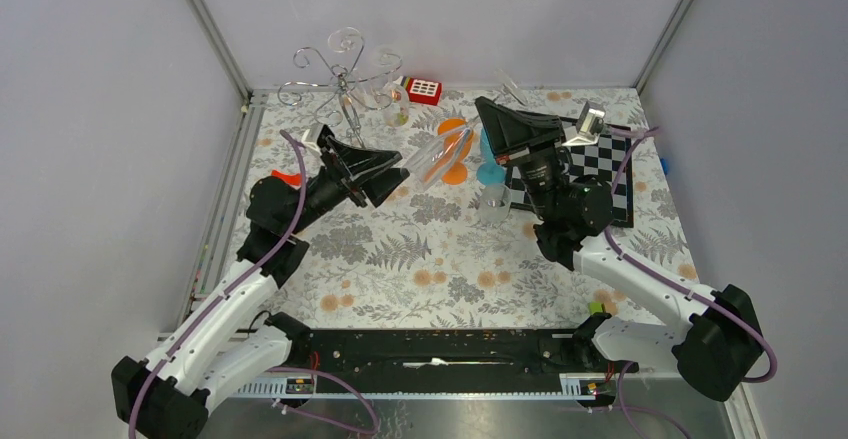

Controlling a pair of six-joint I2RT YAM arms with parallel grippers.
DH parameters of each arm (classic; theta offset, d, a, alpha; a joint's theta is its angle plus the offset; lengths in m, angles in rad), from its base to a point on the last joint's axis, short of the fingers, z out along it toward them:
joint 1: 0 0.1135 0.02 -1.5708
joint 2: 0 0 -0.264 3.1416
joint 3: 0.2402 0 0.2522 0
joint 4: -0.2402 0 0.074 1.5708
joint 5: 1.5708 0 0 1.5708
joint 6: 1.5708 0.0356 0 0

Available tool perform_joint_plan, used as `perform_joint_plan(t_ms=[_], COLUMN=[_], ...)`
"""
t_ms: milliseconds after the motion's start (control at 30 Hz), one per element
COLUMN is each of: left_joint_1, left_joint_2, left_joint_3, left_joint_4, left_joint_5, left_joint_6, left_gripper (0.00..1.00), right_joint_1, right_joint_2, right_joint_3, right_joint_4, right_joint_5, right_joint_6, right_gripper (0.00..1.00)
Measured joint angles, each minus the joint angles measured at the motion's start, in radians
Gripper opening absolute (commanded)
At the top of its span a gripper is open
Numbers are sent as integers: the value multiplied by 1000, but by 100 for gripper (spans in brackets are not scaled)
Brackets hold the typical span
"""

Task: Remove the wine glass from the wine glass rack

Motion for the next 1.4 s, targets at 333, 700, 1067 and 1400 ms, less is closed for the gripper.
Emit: perform_joint_plan(t_ms=[333, 700, 1067, 1400], left_joint_1=[-40, -62, -61, -63], left_joint_2=[65, 84, 95, 117], left_joint_3=[0, -28, -28, -26], left_joint_4=[137, 253, 334, 387], left_joint_5=[-5, -45, -58, -63], left_joint_6=[-61, -124, -138, -130], left_gripper=[31, 15, 0, 0], right_joint_1=[-4, -5, -5, 0], right_joint_2=[2, 38, 45, 44], right_joint_3=[-40, -81, -105, -127], right_joint_4=[105, 220, 263, 221], right_joint_5=[46, 50, 55, 13], right_joint_6=[49, 65, 93, 102], right_gripper=[0, 0, 12, 54])
